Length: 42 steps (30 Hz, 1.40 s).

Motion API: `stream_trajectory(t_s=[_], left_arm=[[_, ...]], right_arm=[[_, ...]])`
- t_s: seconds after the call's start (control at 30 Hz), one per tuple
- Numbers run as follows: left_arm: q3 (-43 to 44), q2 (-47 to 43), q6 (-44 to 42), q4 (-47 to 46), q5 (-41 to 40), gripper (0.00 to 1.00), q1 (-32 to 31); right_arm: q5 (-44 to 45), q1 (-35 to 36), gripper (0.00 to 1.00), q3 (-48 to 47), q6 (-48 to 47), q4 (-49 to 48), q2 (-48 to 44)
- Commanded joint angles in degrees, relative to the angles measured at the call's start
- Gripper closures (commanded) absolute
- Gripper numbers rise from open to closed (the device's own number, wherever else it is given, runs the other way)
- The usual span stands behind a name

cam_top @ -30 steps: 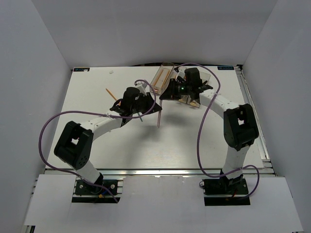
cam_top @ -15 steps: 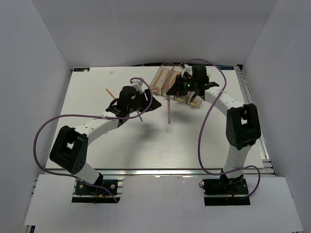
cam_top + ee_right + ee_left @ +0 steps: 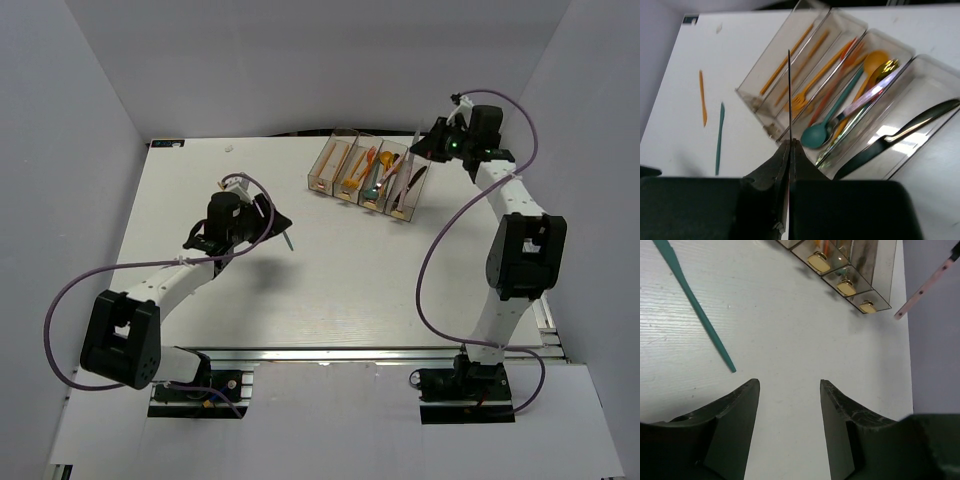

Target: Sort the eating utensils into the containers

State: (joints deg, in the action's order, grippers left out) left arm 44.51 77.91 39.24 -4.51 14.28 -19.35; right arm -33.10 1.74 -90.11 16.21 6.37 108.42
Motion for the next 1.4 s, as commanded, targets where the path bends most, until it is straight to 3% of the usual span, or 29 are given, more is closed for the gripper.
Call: stream_trajectory(t_s=[0.0,0.2,0.47,0.57,0.67,0.7,0.8,0.97,1.03,1.07,1.1,1.27,1.37], left_arm=[[-1.09,-3.72,0.04,0.65,0.04,0.38,1.16],[-2.06,-3.91,0.04,1.52,-0.66,0.38,1.69],[-0.92,-2.76,0.48,6.18,-4.87,0.38,1.78],[-0.57,-1.71,0.92,6.88,-6.46,0.38,1.78],[1.09,0.91,1.71,8.99,-8.56,0.38,1.78],[1.8,1.89,2.06,10.39,-9.09,0.38,1.78],[4.69,6.53,2.5,11.8,-9.8,0.38,1.78],[13.21,16.47,2.68,18.21,-12.6,0.42,1.78],[18.49,21.74,2.59,22.08,-13.49,0.43,1.78],[20.25,23.32,2.16,23.14,-13.49,0.43,1.78],[21.92,24.82,1.89,25.41,-15.49,0.43,1.78],[32.99,34.58,1.27,30.35,-17.97,0.42,1.51],[41.05,40.62,0.83,36.05,-22.27,0.42,0.64]], right_arm=[[1.28,-1.12,1.0,-6.92,-1.09,-2.77,2.22],[3.48,-3.85,1.0,-12.64,-1.0,-5.14,7.85],[4.63,-3.32,1.0,-10.36,-6.27,-5.67,12.6],[3.75,-3.32,0.92,-10.0,-7.59,-5.76,12.87],[2.96,-3.32,0.73,-10.44,-9.61,-5.41,12.78],[2.69,-3.41,0.63,-10.44,-9.96,-5.23,12.69],[1.9,-3.5,0.47,-10.18,-11.19,-4.7,11.64],[-1.69,-4.02,0.4,-9.56,-14.6,-3.65,8.3],[-4.24,-4.02,0.3,-9.74,-18.03,-1.55,6.29],[-8.51,-4.02,0.15,-9.83,-20.14,-0.67,5.49],[-11.17,-4.02,0.11,-10.35,-25.56,2.65,5.05],[-21.37,-3.58,0.11,-8.95,-38.07,12.33,1.18],[-22.35,-3.5,0.11,-4.3,-39.76,12.62,-1.98]])
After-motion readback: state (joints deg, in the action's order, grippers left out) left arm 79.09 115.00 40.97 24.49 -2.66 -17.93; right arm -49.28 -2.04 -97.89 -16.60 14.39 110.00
